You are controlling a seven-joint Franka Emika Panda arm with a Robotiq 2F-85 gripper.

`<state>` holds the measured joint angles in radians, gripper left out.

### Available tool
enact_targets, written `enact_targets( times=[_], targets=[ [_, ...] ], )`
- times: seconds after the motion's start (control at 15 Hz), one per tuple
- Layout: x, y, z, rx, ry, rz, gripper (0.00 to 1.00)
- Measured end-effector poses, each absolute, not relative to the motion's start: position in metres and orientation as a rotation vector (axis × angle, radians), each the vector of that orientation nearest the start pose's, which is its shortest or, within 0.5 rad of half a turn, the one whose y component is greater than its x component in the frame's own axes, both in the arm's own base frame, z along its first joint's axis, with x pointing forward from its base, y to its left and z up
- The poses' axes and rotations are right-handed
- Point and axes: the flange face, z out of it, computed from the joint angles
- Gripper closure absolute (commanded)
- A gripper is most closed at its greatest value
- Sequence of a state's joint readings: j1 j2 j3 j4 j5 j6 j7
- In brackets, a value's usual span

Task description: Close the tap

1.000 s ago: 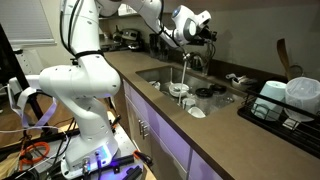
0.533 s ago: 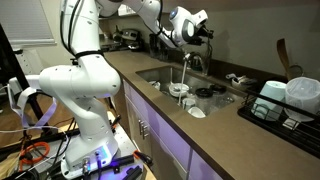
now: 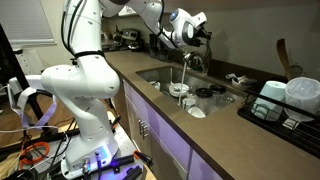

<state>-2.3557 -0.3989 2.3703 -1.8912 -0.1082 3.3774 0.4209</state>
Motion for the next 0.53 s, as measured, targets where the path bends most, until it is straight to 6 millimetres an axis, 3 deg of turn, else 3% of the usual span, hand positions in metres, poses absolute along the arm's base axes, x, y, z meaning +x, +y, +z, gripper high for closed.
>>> enact_targets(
  times=[0.53],
  targets=[
    [0.680,0.090,0.491,-2.678,0.103,-1.663,0.96]
  ],
)
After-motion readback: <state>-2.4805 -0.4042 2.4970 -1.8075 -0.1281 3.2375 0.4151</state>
